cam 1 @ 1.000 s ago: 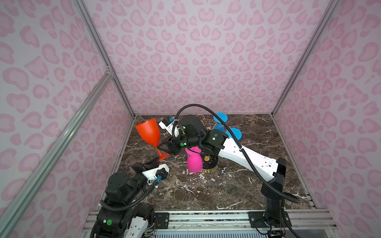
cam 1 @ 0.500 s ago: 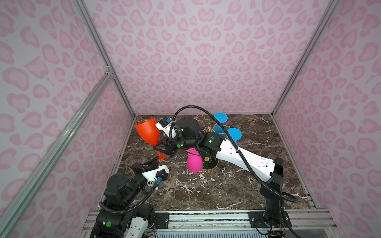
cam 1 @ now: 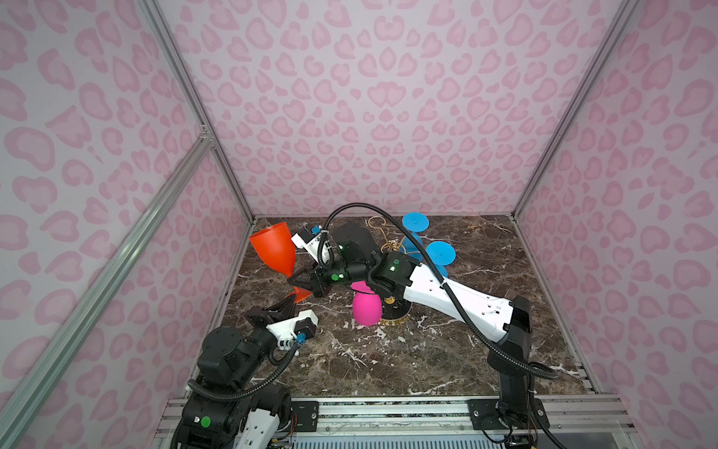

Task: Take the wine glass off the wine glass rack
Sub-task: Pass the wine glass.

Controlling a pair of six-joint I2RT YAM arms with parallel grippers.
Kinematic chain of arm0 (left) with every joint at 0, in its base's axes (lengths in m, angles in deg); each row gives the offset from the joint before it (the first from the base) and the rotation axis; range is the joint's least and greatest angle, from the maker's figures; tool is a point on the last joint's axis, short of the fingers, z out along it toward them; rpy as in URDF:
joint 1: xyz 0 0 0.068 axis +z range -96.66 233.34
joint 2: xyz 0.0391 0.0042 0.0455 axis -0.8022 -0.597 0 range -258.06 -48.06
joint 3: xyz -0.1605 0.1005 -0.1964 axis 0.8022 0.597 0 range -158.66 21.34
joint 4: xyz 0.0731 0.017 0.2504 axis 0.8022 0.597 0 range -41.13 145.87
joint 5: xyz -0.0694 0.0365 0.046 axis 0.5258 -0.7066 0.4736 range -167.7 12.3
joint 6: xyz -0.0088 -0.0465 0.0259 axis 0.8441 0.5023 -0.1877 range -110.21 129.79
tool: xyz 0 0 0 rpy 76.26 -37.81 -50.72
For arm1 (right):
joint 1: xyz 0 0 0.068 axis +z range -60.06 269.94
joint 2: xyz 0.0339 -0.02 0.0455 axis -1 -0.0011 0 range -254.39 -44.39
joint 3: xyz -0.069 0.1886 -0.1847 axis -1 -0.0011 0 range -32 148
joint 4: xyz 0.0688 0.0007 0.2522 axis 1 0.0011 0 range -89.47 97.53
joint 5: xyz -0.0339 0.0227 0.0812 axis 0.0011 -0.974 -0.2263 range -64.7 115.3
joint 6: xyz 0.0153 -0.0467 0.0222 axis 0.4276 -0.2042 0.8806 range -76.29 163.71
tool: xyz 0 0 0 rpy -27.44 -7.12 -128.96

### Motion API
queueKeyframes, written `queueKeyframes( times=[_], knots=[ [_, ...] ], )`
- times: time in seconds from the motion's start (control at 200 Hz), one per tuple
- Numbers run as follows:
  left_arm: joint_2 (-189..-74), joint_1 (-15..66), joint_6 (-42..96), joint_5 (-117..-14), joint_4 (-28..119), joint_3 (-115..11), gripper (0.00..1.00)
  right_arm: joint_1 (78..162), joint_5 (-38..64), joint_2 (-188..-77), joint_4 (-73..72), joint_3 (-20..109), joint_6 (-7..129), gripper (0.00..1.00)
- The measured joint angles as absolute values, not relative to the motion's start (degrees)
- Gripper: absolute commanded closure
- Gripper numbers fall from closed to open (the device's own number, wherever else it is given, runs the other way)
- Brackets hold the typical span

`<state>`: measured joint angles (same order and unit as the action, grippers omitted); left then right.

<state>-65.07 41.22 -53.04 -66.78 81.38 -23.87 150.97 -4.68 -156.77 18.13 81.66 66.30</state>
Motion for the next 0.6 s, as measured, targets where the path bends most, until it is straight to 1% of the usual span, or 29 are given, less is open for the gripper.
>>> queueKeyframes(
  times=[0.075, 0.105, 0.18, 0.205, 0.25, 0.26, 0.275, 0.345, 0.365, 0.385, 0.39, 0.395, 0.4, 0.405, 0.41, 0.415, 0.455, 0.6],
  knots=[
    [-65.1, 41.2, -53.0, -66.9, 81.4, -23.8, 0.96, 150.9, -4.7, -156.6, 17.2, 81.1, 66.8, 1.0],
    [-65.1, 41.2, -53.0, -66.9, 81.4, -23.8, 0.95, 150.9, -4.7, -156.4, 16.8, 80.7, 67.1, 1.0],
    [-65.1, 41.2, -53.0, -66.8, 81.1, -23.8, 0.85, 150.9, -4.5, -156.0, 15.9, 79.9, 67.3, 1.0],
    [-65.0, 41.2, -53.0, -66.5, 80.9, -23.8, 0.8, 150.9, -4.5, -155.9, 15.8, 79.8, 67.5, 1.0],
    [-64.9, 41.2, -53.1, -65.3, 80.4, -23.7, 0.67, 150.9, -3.7, -155.8, 15.0, 79.5, 68.0, 1.0],
    [-64.9, 41.1, -53.0, -65.1, 80.4, -23.7, 0.65, 150.9, -3.4, -155.8, 14.9, 79.5, 68.1, 1.0],
    [-64.8, 41.1, -53.0, -64.6, 80.3, -23.7, 0.59, 150.9, -3.0, -155.8, 14.7, 79.4, 68.2, 1.0],
    [-64.5, 41.0, -52.4, -64.0, 80.3, -23.4, 0.47, 150.8, -2.4, -155.6, 14.2, 79.2, 68.1, 1.0],
    [-64.4, 41.0, -52.0, -63.8, 80.3, -23.3, 0.41, 150.7, -2.1, -155.5, 14.2, 79.2, 68.1, 1.0],
    [-64.3, 41.0, -51.9, -63.7, 80.3, -23.2, 0.33, 150.7, -1.6, -155.3, 14.1, 79.2, 68.1, 1.0],
    [-64.3, 41.0, -51.9, -63.7, 80.3, -23.2, 0.3, 150.7, -1.6, -155.3, 14.1, 79.2, 68.1, 1.0],
    [-64.2, 41.0, -51.9, -63.7, 80.3, -23.1, 0.25, 150.7, -1.5, -155.3, 14.0, 79.2, 68.1, 1.0],
    [-64.2, 41.0, -51.9, -63.7, 80.3, -23.1, 0.19, 150.7, -1.5, -155.2, 14.0, 79.2, 68.1, 1.0],
    [-64.2, 41.0, -51.9, -63.7, 80.3, -23.1, 0.09, 150.7, -1.4, -155.2, 14.0, 79.2, 68.1, 1.0],
    [-64.1, 41.0, -51.9, -63.7, 80.3, -23.1, 0.03, 150.7, -1.4, -155.1, 14.0, 79.2, 68.1, 1.0],
    [-64.1, 41.0, -51.9, -63.7, 80.3, -23.1, 0.01, 150.6, -1.4, -155.1, 14.0, 79.2, 68.1, 1.0],
    [-63.8, 41.0, -51.6, -63.5, 80.3, -23.0, 0.02, 150.6, -1.1, -154.7, 13.8, 79.2, 68.0, 1.0],
    [-62.6, 41.0, -49.8, -63.5, 80.4, -23.0, 0.02, 150.2, -0.4, -153.1, 13.7, 79.0, 67.0, 1.0]
  ],
)
